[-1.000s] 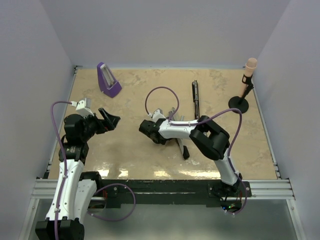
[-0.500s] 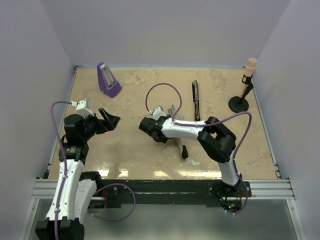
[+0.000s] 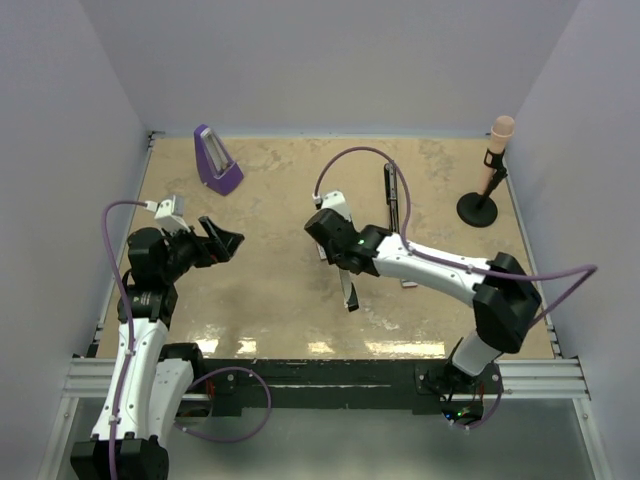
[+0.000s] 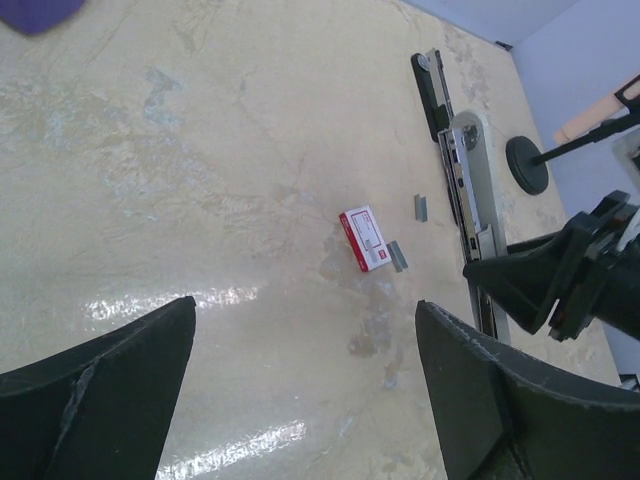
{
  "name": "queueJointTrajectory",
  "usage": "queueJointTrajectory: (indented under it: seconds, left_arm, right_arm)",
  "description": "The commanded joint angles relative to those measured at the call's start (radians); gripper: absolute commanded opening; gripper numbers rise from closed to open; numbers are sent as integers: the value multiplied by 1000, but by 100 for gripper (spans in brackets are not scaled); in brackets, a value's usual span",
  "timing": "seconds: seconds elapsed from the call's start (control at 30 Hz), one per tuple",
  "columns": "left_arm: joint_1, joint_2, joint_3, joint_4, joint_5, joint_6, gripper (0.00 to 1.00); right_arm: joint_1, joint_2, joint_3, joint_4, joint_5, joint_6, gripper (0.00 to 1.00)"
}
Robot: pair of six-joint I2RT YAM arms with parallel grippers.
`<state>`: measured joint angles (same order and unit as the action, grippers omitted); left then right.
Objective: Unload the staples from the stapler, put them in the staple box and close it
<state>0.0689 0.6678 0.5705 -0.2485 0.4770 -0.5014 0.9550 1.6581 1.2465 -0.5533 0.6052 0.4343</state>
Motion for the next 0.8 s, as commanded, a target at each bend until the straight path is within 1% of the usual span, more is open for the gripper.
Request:
queueJointTrajectory:
  seconds: [0.0, 0.07, 0.1, 0.17, 0.2, 0.23, 0.27, 0.33, 0.4, 0.5, 0.53, 0.57, 0.67, 0.77]
  left_arm:
    - [-4, 6, 17, 81, 95, 27, 94]
    - [-4, 18, 11, 113, 144, 24, 93]
    - [-6, 24, 3, 124, 159, 15, 92]
    - [-6, 56, 2, 143, 204, 9, 90]
    - [-6, 67, 8, 147, 216, 1, 89]
    - [-6, 81, 14, 146, 235, -2, 88]
    - [-6, 99, 20, 147, 244, -5, 86]
    - [-15, 114, 40, 153, 249, -19, 84]
    - [-27, 124, 66, 158, 236, -35, 83]
    - [-72, 147, 109, 155, 178, -48, 81]
    - [-121, 162, 118, 153, 146, -49, 79]
    - [-142, 173, 129, 155, 129, -54, 78]
    - [-202, 211, 153, 172, 94, -81, 74]
    - [-239, 240, 170, 196, 80, -111, 70]
  right_arm:
    - [-62, -164, -94, 313, -257, 46, 0]
    - [-81, -201, -139, 389, -355, 81, 0]
    - [-94, -242, -191, 476, -446, 122, 0]
    - [-107, -277, -245, 580, -534, 165, 0]
    - [-110, -299, -293, 671, -603, 216, 0]
    - [-114, -307, -315, 715, -640, 243, 0]
    - [-114, -313, -355, 795, -671, 268, 0]
    - [-114, -313, -384, 866, -741, 328, 0]
    - [-114, -304, -420, 963, -777, 377, 0]
    - [-114, -282, -472, 1093, -832, 431, 0]
    - [-114, -273, -481, 1116, -844, 441, 0]
    - [-114, -268, -493, 1159, -854, 455, 0]
    - [-113, -262, -522, 1240, -875, 478, 0]
    - [-113, -265, -527, 1235, -854, 465, 0]
